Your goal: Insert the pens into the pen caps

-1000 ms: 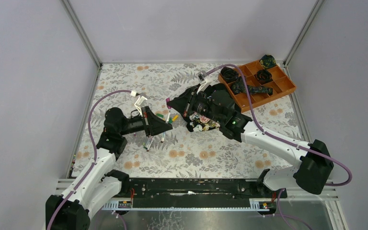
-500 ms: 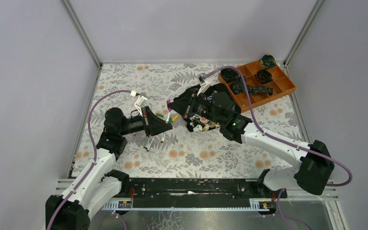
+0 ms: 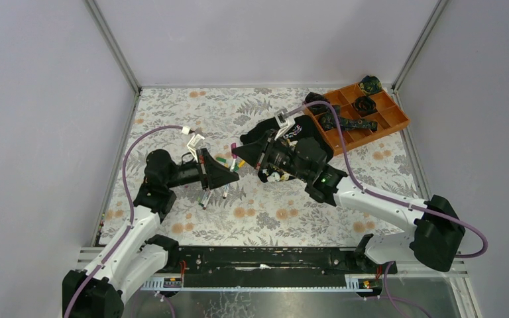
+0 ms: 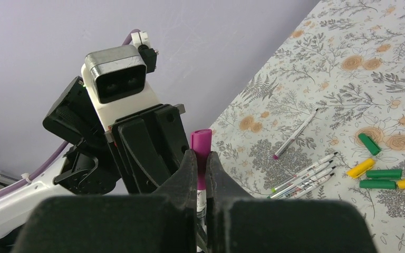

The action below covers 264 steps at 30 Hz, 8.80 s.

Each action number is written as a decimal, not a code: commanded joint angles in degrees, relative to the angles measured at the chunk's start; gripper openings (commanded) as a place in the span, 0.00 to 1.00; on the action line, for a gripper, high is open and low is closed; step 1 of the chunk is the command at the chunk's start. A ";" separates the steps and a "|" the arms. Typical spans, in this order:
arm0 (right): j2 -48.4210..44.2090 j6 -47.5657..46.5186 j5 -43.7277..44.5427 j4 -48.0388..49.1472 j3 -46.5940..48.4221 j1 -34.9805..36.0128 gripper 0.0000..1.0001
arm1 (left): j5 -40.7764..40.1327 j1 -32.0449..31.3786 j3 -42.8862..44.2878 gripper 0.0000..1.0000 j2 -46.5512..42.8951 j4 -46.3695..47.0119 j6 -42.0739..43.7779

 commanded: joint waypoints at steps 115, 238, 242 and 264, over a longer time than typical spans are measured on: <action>13.84 -19.27 10.98 -53.87 1.44 -46.76 0.22 | -62.08 13.33 27.08 0.37 48.28 -46.18 19.46; 59.14 -12.80 -11.19 -38.81 53.82 -4.33 0.67 | -54.52 13.63 8.30 0.00 -2.09 -29.59 9.85; 60.40 -13.11 -8.65 -41.12 55.36 -4.35 0.68 | -54.53 13.59 8.34 0.00 -2.15 -29.59 9.93; 70.57 -17.66 3.72 -53.55 70.75 -4.31 0.62 | -54.53 13.78 8.34 0.00 -2.58 -29.52 10.23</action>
